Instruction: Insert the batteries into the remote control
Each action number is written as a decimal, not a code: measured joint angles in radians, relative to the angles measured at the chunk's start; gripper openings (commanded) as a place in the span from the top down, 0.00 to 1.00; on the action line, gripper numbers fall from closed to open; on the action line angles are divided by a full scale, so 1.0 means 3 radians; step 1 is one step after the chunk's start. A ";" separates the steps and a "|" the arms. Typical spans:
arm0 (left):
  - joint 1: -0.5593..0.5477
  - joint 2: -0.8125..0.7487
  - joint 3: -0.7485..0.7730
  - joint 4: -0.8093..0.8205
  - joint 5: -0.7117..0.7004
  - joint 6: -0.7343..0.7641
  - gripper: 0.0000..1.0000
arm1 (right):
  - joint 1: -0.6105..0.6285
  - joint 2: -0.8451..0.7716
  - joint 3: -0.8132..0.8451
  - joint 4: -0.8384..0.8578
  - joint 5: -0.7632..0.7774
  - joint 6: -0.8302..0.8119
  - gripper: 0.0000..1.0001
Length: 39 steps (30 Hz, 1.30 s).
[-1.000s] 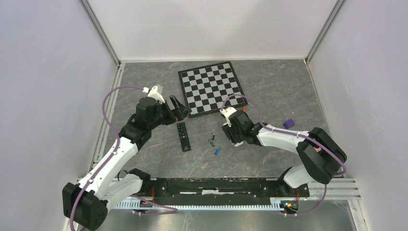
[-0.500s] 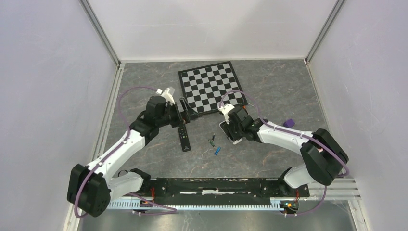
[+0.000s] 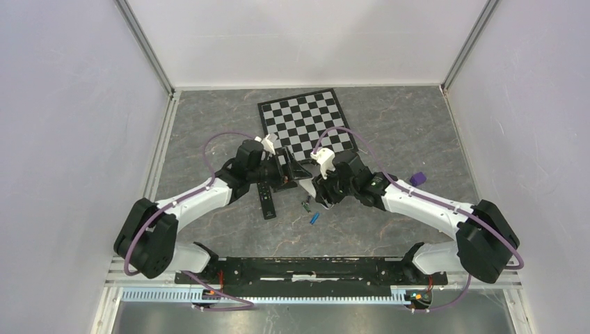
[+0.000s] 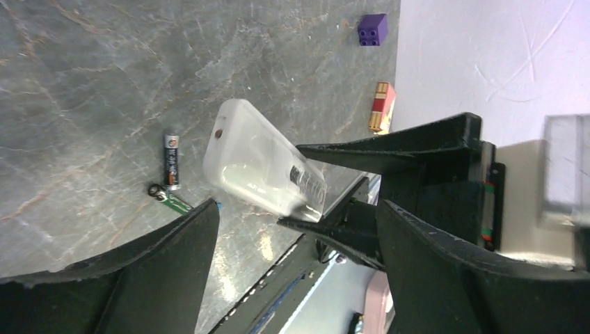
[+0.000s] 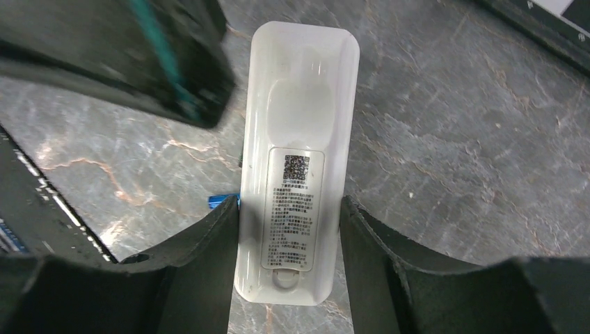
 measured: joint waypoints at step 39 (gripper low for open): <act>-0.0029 0.0200 -0.0071 0.0392 0.0304 -0.0518 0.98 | 0.0072 -0.0140 0.0071 0.0155 -0.0345 0.0036 0.49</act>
